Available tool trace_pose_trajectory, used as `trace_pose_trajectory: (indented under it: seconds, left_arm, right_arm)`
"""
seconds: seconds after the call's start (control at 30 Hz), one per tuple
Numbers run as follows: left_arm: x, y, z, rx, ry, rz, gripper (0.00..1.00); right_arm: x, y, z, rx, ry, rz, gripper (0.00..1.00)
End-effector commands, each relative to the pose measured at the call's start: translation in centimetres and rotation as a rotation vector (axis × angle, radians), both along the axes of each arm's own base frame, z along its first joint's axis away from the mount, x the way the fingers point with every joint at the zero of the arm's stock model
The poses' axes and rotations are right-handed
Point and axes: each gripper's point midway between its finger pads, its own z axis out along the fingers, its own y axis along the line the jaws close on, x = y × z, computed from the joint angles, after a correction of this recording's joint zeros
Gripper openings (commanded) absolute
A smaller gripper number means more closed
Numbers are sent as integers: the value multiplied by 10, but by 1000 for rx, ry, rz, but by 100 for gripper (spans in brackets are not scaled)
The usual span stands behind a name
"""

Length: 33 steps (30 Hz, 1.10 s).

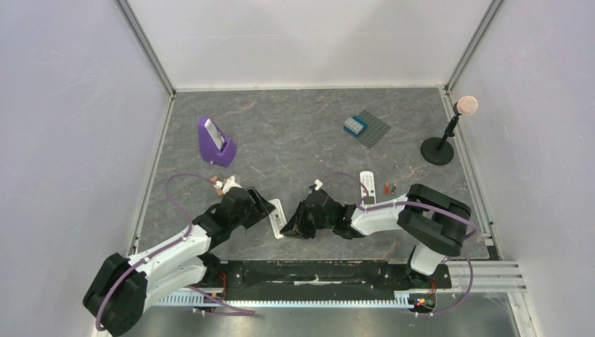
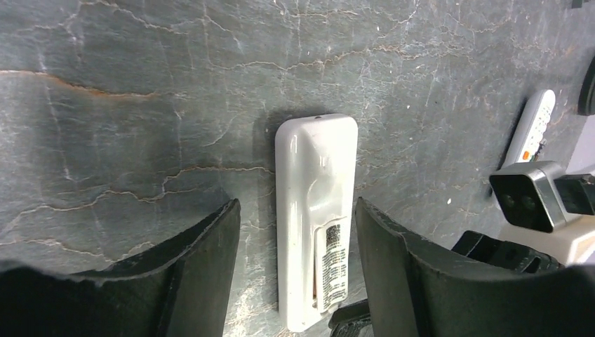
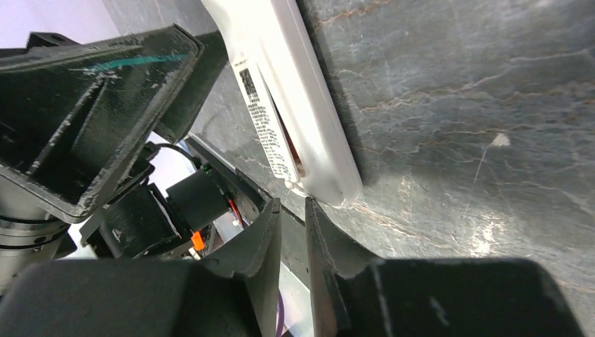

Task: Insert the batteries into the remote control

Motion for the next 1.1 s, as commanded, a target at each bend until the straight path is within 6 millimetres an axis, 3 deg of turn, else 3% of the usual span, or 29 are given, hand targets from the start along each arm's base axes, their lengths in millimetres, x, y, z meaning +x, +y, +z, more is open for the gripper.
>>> trace_pose_trajectory:
  seconds: [0.0, 0.3, 0.47, 0.57, 0.7, 0.93, 1.07]
  left_arm:
    - [10, -7, 15, -12, -69, -57, 69]
    - [2, -7, -3, -1, -3, -84, 64]
    - [-1, -7, -11, 6, 22, -93, 61]
    - [-2, -7, -12, 18, 29, -101, 60]
    - [-3, -5, -13, 34, 36, -111, 57]
    - [-3, -5, -13, 39, 30, -123, 53]
    - [-8, -8, -13, 23, 35, -151, 52]
  right_arm:
    - [8, 8, 2, 18, -15, -27, 20]
    - [14, 8, -2, 18, -10, -66, 14]
    - [16, 13, 22, 54, -113, 0, 17]
    - [15, 11, 42, 45, -269, 107, 20]
    - [12, -3, 55, 1, -496, 260, 25]
    - [13, -39, 31, -237, -1031, 530, 30]
    - [11, -46, 23, -229, -1197, 557, 32]
